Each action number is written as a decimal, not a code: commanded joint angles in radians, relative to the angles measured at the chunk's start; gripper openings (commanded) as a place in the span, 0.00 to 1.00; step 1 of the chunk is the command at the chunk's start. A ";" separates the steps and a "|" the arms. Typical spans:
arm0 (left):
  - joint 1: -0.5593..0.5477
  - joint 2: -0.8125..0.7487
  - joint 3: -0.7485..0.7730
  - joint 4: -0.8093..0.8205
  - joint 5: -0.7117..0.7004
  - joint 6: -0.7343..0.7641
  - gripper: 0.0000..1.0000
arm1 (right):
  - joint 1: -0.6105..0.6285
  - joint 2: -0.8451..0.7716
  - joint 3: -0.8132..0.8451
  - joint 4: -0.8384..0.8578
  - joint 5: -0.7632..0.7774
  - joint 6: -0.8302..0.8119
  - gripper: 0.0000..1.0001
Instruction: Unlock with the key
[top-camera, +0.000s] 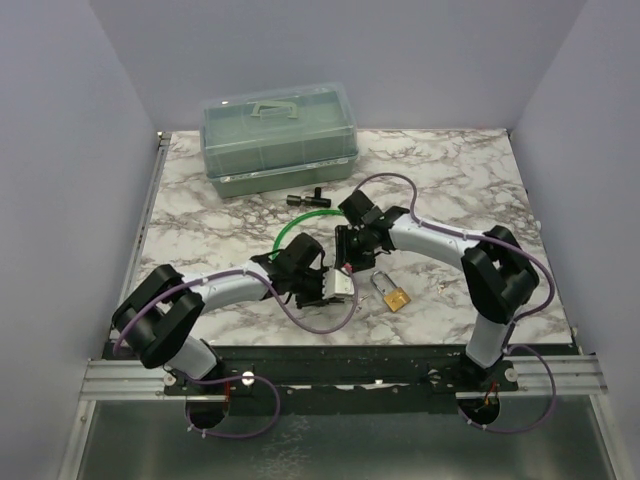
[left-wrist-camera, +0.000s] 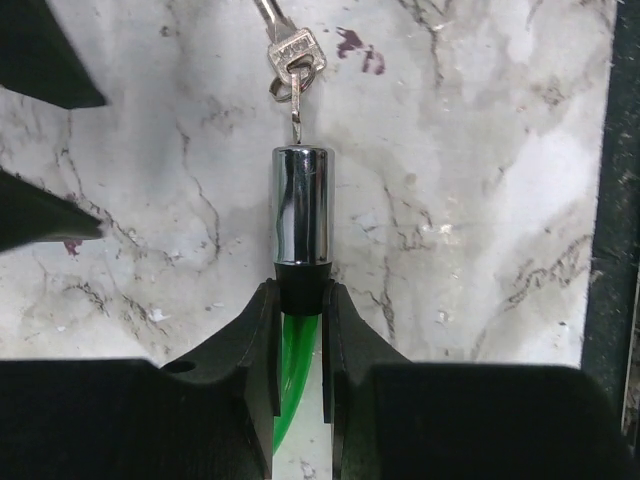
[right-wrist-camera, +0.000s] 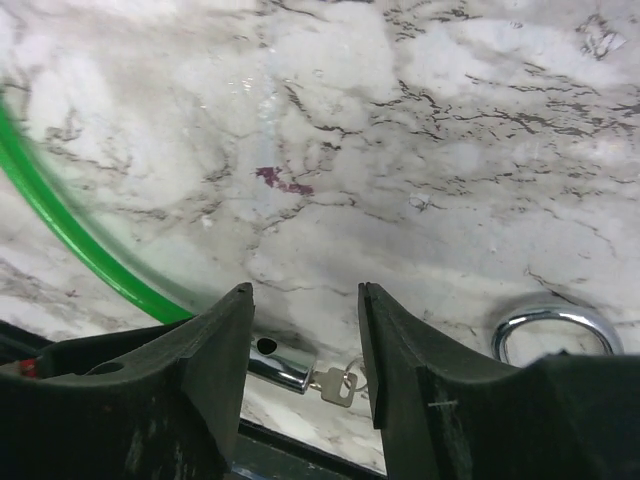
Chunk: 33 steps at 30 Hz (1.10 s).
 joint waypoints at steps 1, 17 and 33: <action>-0.021 -0.082 -0.046 -0.015 -0.009 0.049 0.18 | 0.003 -0.092 -0.022 -0.008 0.072 -0.015 0.52; -0.043 -0.460 -0.133 0.128 -0.172 -0.162 0.64 | 0.002 -0.247 -0.014 0.015 0.203 -0.045 0.52; -0.022 -0.303 0.190 -0.300 -0.919 -1.590 0.55 | -0.006 -0.311 -0.072 0.031 0.320 0.043 0.65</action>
